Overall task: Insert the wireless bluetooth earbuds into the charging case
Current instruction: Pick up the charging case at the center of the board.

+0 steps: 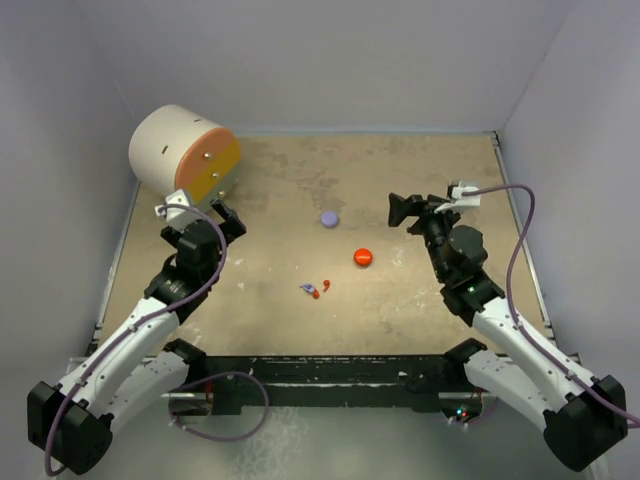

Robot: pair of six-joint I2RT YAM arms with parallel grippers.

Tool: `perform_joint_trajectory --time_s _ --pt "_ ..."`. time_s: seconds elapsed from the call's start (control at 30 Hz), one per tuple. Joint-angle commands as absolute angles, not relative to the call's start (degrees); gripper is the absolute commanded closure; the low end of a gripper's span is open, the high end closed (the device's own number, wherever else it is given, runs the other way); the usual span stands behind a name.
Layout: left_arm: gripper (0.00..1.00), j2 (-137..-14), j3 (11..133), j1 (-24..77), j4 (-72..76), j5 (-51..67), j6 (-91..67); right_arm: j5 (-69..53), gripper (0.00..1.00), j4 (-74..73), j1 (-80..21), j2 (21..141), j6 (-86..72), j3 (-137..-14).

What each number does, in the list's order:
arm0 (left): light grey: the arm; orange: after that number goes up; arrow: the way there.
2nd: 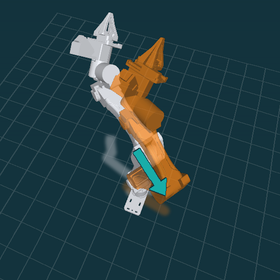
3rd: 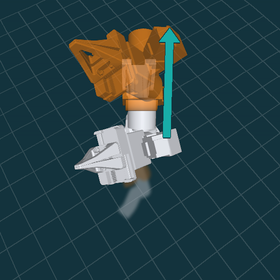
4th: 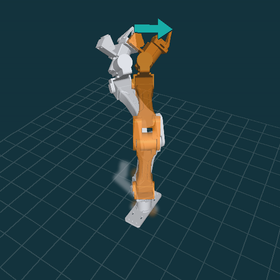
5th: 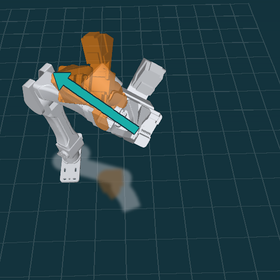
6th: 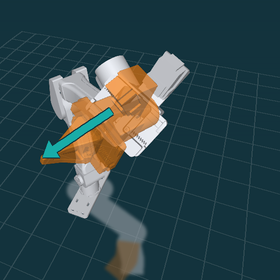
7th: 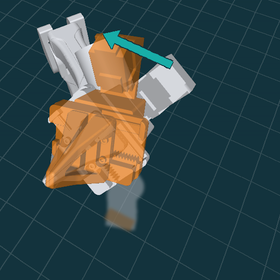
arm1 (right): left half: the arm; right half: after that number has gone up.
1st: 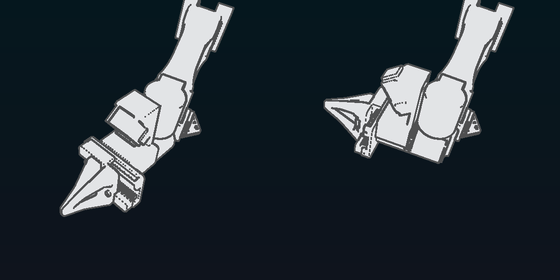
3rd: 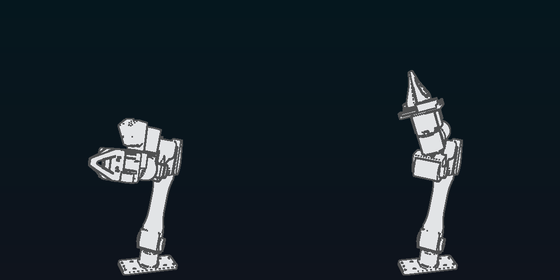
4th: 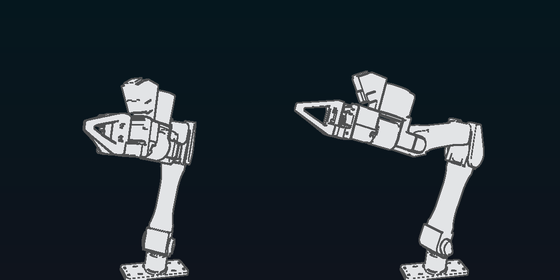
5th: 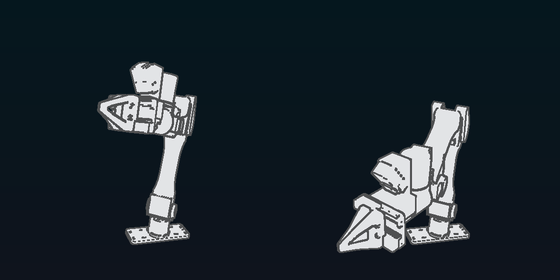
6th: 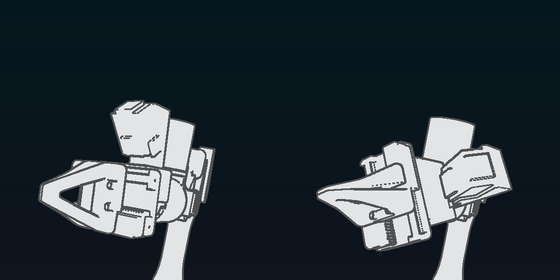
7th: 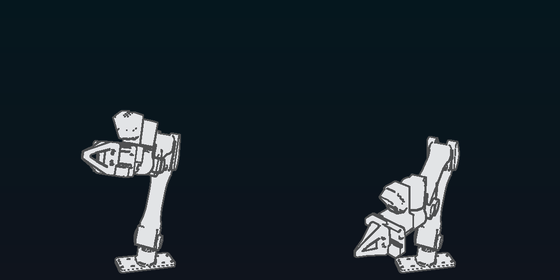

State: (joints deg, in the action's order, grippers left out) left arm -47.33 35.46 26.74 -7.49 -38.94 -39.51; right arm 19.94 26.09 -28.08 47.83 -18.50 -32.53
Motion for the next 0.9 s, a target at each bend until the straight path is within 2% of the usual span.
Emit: perform_joint_trajectory --time_s 0.0,0.53,0.7,0.87 --pt "0.0 -46.2 34.58 26.54 -3.63 -36.21 -39.78 19.15 0.0 27.82 -28.04 48.87 -18.79 -34.41" --pt "0.01 -49.61 34.29 26.54 0.07 -26.55 -38.16 16.87 0.0 26.4 -27.99 47.5 -20.1 -34.12" --pt "0.08 -53.1 34.14 26.54 3.29 -23.64 -39.53 14.14 0.0 25.93 -28.01 54.34 -21.2 -35.06" --pt "0.09 -55.56 33.84 26.61 5.4 -21.44 -41.28 9.95 0.0 24.6 -28.08 67.13 -20.73 -40.26"
